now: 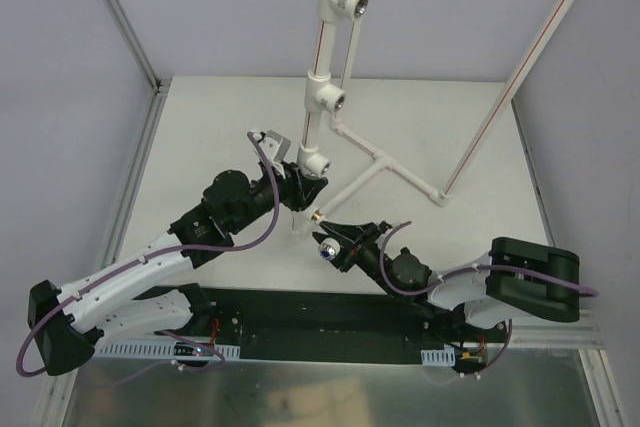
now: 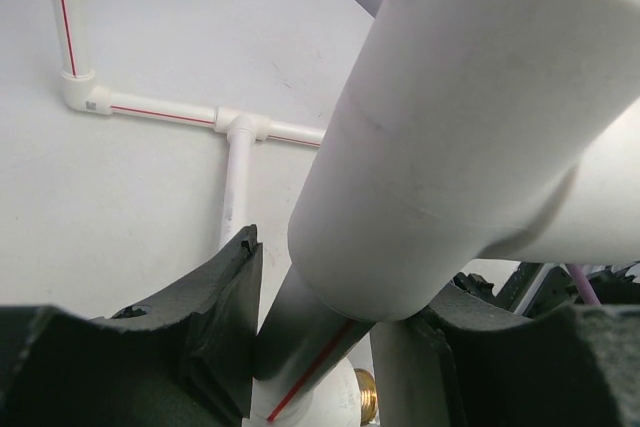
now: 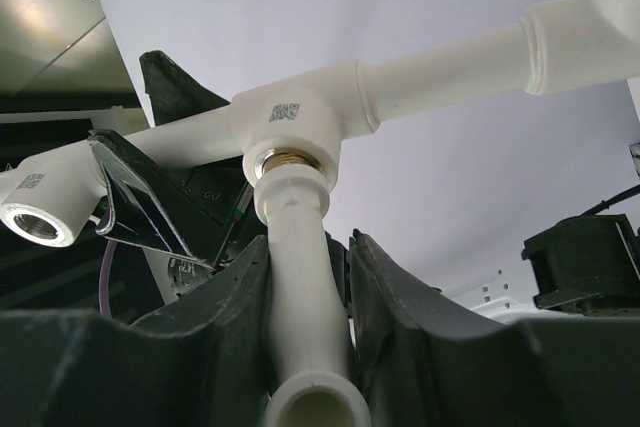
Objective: Install the water faucets
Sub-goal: Install the water faucet onto the adaptor.
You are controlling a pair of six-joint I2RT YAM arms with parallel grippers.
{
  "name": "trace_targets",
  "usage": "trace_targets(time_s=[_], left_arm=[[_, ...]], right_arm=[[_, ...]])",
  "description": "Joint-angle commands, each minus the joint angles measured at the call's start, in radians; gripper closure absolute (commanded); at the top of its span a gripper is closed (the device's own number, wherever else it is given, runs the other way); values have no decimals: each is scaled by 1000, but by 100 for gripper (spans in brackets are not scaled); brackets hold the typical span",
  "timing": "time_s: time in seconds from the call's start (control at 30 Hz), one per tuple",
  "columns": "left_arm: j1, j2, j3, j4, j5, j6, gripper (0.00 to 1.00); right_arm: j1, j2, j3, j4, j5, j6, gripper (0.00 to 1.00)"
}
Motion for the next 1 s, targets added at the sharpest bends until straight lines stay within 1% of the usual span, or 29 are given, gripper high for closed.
trace_targets(time_s=[0.0,0.23,0.4,0.57,0.8,0.97], left_arm=[[-80,2,-50,61,236,-228,100],[-80,-36,-119,86,224,-147,100],[-80,-41,-144,88,207,-128,100],[-89,-19,-145,86,209,-110,100],[-104,-21,-148,78,206,-97,100],[-112,-21,-139,66,195,-90,100]], right_arm=[[2,28,31,65,-70,76,100],[2,-12,8,65,-50,79,100],[2,-8,6,63,-50,54,100],[1,35,35,48,-93,-73,100],[-4,100,64,20,-161,-298,100],[-4,91,80,-30,-178,-418,100]])
